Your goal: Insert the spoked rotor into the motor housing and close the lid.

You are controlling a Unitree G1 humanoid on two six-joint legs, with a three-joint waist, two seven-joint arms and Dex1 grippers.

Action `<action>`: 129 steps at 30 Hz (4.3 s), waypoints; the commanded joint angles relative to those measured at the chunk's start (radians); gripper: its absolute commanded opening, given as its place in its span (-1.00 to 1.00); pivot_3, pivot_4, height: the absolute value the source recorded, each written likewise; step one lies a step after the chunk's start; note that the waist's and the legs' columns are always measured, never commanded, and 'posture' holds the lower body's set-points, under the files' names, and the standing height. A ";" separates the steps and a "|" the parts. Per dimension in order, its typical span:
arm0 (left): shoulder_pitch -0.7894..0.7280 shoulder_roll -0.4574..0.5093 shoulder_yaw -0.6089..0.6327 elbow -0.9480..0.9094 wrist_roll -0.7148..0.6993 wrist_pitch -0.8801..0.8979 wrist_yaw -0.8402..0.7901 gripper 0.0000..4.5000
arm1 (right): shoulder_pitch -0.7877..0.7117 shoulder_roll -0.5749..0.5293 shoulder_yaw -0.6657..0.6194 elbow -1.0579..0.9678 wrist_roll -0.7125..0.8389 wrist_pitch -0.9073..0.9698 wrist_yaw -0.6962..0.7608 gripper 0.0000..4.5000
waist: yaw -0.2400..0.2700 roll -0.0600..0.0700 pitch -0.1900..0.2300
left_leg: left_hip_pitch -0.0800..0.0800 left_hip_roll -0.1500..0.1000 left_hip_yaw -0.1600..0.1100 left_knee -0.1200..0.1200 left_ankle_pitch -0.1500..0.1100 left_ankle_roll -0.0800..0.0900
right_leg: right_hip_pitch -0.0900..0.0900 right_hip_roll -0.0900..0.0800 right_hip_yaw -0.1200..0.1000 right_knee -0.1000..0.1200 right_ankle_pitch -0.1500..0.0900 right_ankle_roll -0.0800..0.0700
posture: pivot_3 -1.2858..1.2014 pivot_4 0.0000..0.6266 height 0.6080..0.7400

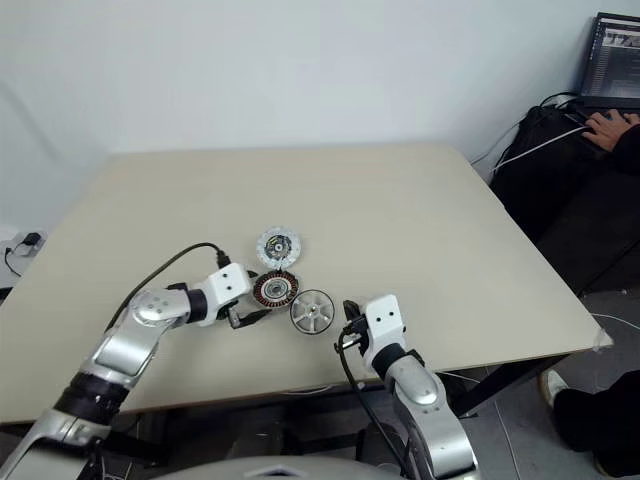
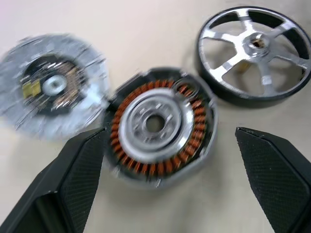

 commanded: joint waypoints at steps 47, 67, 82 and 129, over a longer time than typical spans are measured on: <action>0.551 -0.316 -0.038 -0.329 -0.123 -0.138 0.389 -1.00 | -0.973 0.064 0.396 0.647 -0.227 0.463 0.355 -0.99 | -0.016 0.003 0.000 | -0.001 0.001 0.003 -0.004 0.000 0.000 | -0.004 0.001 0.000 -0.001 0.005 -0.008 | 0.03 -1.00 1.00; 0.543 -0.374 0.015 -0.254 -0.073 -0.160 0.539 -1.00 | -1.017 0.108 0.386 0.793 -0.287 0.390 0.340 -0.99 | -0.018 0.003 0.001 | -0.001 0.001 0.004 -0.007 0.000 -0.001 | -0.005 0.000 0.001 -0.003 0.005 -0.008 | 0.03 -1.00 1.00; 0.540 -0.383 0.008 -0.256 -0.075 -0.152 0.543 -1.00 | -1.012 0.124 0.410 0.794 -0.331 0.393 0.367 -0.99 | -0.018 0.003 0.000 | -0.001 0.001 0.004 -0.010 0.000 -0.002 | -0.005 0.000 0.000 -0.004 0.005 -0.009 | 0.03 -1.00 1.00; 0.510 -0.385 -0.002 -0.252 -0.081 -0.129 0.533 -1.00 | -0.951 0.076 0.419 0.618 -0.309 0.468 0.459 -0.99 | -0.019 0.003 0.001 | -0.001 0.001 0.004 -0.012 0.001 -0.002 | -0.006 0.000 0.000 -0.005 0.004 -0.010 | 0.03 -1.00 1.00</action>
